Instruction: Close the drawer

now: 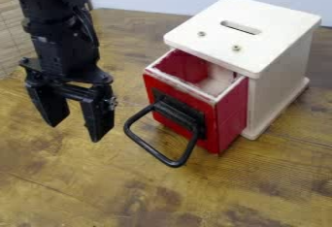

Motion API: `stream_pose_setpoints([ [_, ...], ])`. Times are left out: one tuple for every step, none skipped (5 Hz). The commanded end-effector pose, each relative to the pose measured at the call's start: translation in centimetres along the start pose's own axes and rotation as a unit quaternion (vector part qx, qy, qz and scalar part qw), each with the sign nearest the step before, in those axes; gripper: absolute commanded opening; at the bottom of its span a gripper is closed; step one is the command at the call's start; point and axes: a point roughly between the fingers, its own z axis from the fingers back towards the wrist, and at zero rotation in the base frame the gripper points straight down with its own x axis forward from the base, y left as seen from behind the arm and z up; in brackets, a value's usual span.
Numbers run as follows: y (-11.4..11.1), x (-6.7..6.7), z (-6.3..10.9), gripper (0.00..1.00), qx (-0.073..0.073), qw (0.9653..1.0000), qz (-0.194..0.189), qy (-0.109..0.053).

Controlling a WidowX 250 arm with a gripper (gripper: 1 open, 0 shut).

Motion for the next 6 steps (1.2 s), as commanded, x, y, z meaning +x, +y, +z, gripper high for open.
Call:
stream_pose_setpoints([
  [-0.6, 0.5, -0.1, 1.0, -0.003, 0.9996, 0.029, 0.001],
  [-0.9, 0.3, -0.7, 1.0, -0.006, 0.9986, 0.052, 0.0],
  [-1.0, 0.3, -1.0, 1.0, -0.011, 0.9987, 0.049, -0.006],
  [-0.1, -0.1, -0.3, 1.0, -0.016, 0.9993, 0.032, -0.008],
  [0.6, -0.5, 0.3, 1.0, -0.019, 0.9995, 0.023, -0.008],
  [0.8, 0.5, 1.9, 1.0, -0.023, 0.9997, -0.005, -0.01],
])
